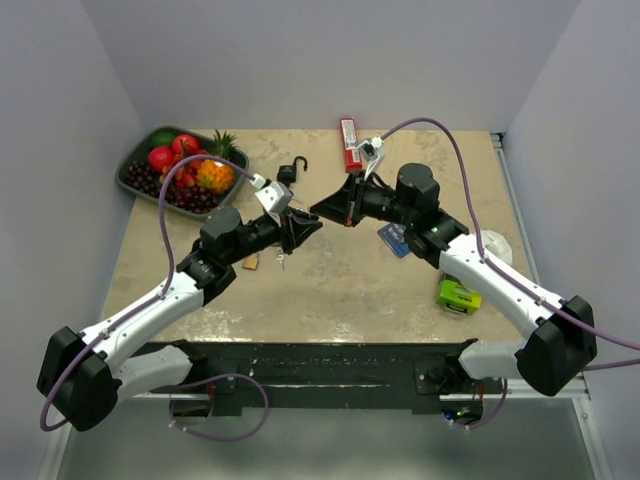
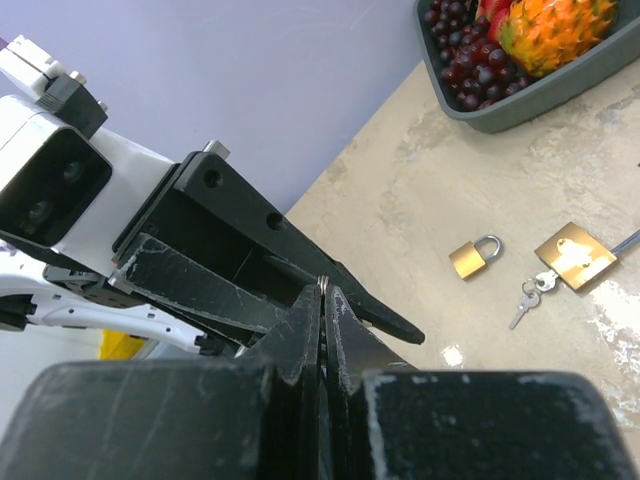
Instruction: Unlock with the key
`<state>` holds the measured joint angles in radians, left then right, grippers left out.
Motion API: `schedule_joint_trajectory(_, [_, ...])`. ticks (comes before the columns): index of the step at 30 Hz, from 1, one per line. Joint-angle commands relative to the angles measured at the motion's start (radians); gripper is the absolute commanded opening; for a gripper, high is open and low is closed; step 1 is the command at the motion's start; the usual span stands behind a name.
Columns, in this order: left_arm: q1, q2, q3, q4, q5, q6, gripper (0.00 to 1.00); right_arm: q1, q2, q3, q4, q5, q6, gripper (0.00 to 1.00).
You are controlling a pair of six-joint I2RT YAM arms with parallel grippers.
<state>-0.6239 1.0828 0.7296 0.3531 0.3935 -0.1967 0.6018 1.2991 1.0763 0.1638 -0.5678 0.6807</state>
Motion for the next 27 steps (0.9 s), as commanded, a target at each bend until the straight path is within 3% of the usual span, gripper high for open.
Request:
schedule_joint_trajectory(1, [-0.011,0.006,0.05,0.08,-0.027,0.023,0.25,-0.002,-0.024,-0.004,0.008,0.005,0.0,0.0])
schedule_joint_trajectory(5, [-0.013,0.011,0.051,0.083,-0.038,0.023,0.22,0.0,-0.024,-0.006,0.008,0.005,-0.001,0.0])
schedule_joint_trajectory(10, [-0.013,-0.003,0.039,0.058,-0.042,0.034,0.01,-0.002,-0.03,-0.009,-0.01,0.031,-0.013,0.0])
schedule_joint_trajectory(16, [-0.013,-0.029,0.025,-0.032,-0.003,0.077,0.0,-0.016,-0.034,-0.026,-0.021,0.023,-0.02,0.01])
schedule_joint_trajectory(20, [-0.013,-0.024,0.037,-0.172,0.175,0.135,0.0,-0.042,-0.058,-0.047,-0.03,-0.033,-0.05,0.24])
schedule_joint_trajectory(21, [-0.011,-0.012,0.047,-0.205,0.212,0.138,0.0,-0.043,-0.072,-0.044,-0.049,-0.046,-0.1,0.36])
schedule_joint_trajectory(24, [-0.011,0.012,0.067,-0.344,0.349,0.141,0.0,-0.042,-0.095,-0.032,-0.141,-0.058,-0.221,0.51])
schedule_joint_trajectory(27, [-0.013,0.014,0.067,-0.465,0.447,0.137,0.0,-0.042,-0.112,-0.016,-0.237,-0.124,-0.346,0.55])
